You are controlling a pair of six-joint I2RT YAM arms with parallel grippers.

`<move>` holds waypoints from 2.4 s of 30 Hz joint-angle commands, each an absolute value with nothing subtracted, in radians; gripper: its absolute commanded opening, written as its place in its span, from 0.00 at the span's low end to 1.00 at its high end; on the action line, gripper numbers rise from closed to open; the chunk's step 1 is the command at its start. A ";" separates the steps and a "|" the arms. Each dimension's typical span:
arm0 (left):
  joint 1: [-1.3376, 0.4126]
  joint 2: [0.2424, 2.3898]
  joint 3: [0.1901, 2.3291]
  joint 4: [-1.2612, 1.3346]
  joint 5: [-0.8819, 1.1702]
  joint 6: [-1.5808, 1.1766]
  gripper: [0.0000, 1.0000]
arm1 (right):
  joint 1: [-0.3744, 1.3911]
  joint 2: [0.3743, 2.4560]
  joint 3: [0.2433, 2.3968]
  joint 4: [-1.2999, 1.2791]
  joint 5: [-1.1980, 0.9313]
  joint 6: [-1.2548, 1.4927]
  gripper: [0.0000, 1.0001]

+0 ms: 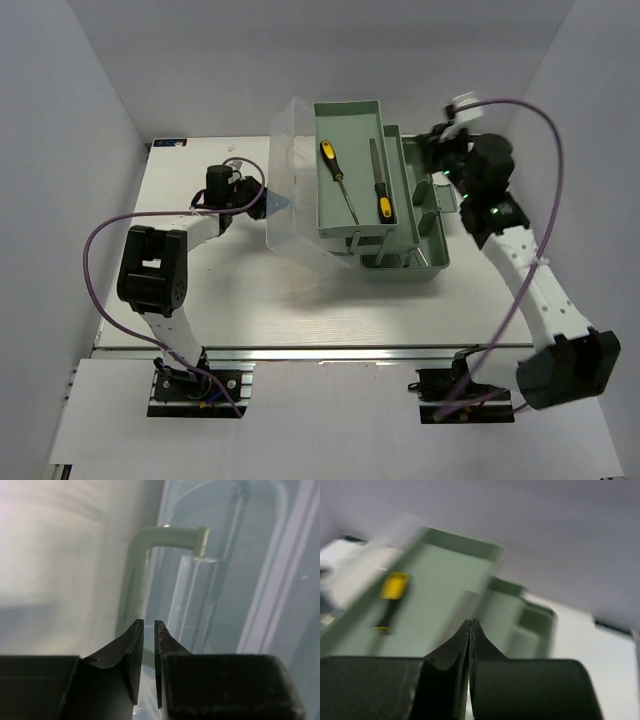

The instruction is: Sort the tools into containers

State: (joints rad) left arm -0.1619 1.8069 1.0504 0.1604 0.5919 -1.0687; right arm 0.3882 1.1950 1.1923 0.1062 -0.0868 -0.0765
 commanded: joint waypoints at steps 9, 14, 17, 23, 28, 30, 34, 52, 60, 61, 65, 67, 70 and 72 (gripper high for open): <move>-0.210 1.802 1.261 0.129 0.666 -1.009 0.25 | -0.196 1.522 1.166 -0.328 -0.245 -0.081 0.00; -0.287 1.864 1.405 0.109 0.698 -1.009 0.26 | -0.198 1.520 1.054 -0.333 -0.299 -0.140 0.00; -0.339 1.914 1.495 0.095 0.716 -1.012 0.26 | -0.195 1.578 1.051 -0.371 -0.417 -0.143 0.00; -0.431 2.002 1.601 0.086 0.753 -1.035 0.28 | -0.181 1.675 1.121 -0.422 -0.647 -0.120 0.00; -0.457 2.002 1.589 0.109 0.749 -1.051 0.29 | -0.155 1.667 1.134 -0.420 -0.707 -0.118 0.00; -0.457 1.996 1.583 0.113 0.749 -1.052 0.28 | -0.144 1.667 1.131 -0.423 -0.712 -0.117 0.00; -0.457 1.974 1.591 0.094 0.746 -1.042 0.29 | -0.109 1.667 1.121 -0.413 -0.707 -0.110 0.00; -0.405 1.769 1.640 -0.429 0.401 -0.589 0.47 | 0.155 1.733 1.226 -0.373 -0.585 -0.069 0.00; -0.405 1.750 1.733 -0.496 0.218 -0.407 0.57 | 0.040 1.568 1.043 -0.336 -0.554 -0.101 0.02; -0.405 1.753 1.738 -0.477 0.218 -0.391 0.59 | 0.013 1.553 1.016 -0.333 -0.577 -0.101 0.05; -0.405 1.805 1.761 -0.446 0.245 -0.295 0.63 | -0.044 1.571 0.991 -0.305 -0.670 -0.117 0.12; -0.405 1.838 1.790 -0.443 0.293 -0.273 0.63 | -0.055 1.620 0.997 -0.295 -0.743 -0.114 0.15; -0.405 1.891 1.819 -0.436 0.352 -0.259 0.63 | -0.060 1.716 1.040 -0.264 -0.831 -0.094 0.16; -0.405 1.904 1.816 -0.420 0.374 -0.262 0.64 | -0.060 1.771 1.095 -0.247 -0.863 -0.059 0.16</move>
State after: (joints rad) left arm -0.4076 1.8816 1.7912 -0.4355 0.3084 -0.3042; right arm -0.0586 1.7000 1.0218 -0.3023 -0.7410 -0.0853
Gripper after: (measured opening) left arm 0.635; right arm 0.159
